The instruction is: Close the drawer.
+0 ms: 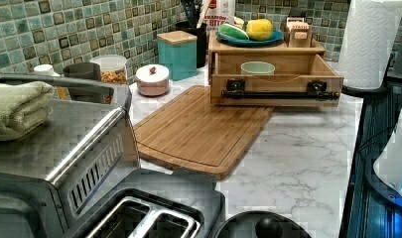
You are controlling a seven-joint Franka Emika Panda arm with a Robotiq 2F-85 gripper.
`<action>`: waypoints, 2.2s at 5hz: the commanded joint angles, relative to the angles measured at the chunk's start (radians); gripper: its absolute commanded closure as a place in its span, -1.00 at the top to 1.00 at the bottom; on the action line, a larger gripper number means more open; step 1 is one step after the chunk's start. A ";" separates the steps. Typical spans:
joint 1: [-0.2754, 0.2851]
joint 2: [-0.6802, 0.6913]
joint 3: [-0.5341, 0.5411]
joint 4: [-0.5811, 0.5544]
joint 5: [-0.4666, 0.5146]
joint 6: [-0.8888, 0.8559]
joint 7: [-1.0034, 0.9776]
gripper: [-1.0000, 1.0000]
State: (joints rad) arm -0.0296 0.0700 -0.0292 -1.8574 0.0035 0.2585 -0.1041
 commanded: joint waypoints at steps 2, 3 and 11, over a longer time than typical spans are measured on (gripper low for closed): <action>-0.003 -0.021 0.004 -0.067 0.024 0.064 -0.079 -1.00; 0.016 -0.050 0.026 -0.137 0.036 0.134 -0.156 -1.00; 0.103 -0.342 0.072 -0.796 0.088 0.537 -1.018 -1.00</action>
State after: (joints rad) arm 0.0767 -0.2135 0.0601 -2.5781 0.0774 0.7822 -1.0078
